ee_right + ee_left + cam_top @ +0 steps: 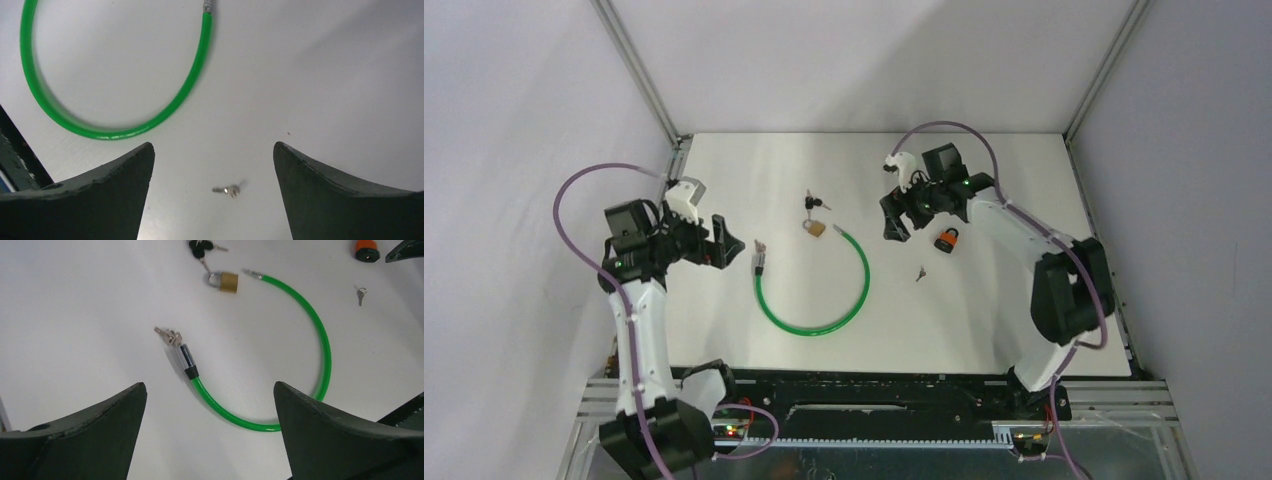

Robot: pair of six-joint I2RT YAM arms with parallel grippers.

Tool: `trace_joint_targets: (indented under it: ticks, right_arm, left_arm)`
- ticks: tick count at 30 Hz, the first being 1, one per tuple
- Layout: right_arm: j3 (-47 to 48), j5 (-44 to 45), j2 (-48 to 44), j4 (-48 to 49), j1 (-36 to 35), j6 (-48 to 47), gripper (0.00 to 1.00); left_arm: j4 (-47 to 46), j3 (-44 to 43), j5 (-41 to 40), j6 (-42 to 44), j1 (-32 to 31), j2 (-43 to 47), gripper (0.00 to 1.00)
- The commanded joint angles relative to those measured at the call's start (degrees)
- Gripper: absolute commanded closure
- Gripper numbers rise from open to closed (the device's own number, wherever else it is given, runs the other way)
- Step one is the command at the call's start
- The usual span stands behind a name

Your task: Unlock with the key

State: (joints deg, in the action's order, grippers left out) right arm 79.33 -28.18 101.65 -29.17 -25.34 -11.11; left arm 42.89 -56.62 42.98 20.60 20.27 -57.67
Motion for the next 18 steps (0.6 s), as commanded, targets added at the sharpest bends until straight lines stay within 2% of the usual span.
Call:
trace_joint_targets:
  ticks: [1,3,7,9,14,18]
  right_arm:
    - [-4.7,6.9,-5.7,-5.4,0.0,-6.8,0.13]
    - [-7.6,7.8,-6.7,-5.4,0.7,-6.1,0.17]
    - [-12.0,7.4,-5.8,-5.1,2.5,-4.9,0.21]
    - [-12.6,7.6,-4.7,-5.2,2.6,-4.8,0.23]
    - [-12.6,10.0,-1.7,-5.0,1.9,-4.5,0.30]
    - [-12.6,10.7,0.3,-4.3,1.8,-4.5,0.39]
  left_arm:
    - [-2.5,3.2,3.4,3.3,-0.2,6.0,0.00]
    - [1.1,3.0,3.7,4.3,-0.2,5.6,0.00]
    - [14.7,-0.4,9.0,15.9,-0.3,1.8,0.00]
    - [17.5,-0.9,9.4,17.9,-0.3,0.8,0.00]
    - [12.7,2.8,6.4,14.2,-1.7,3.1,0.00]
    - [9.9,4.6,5.2,12.6,-3.0,5.6,0.01]
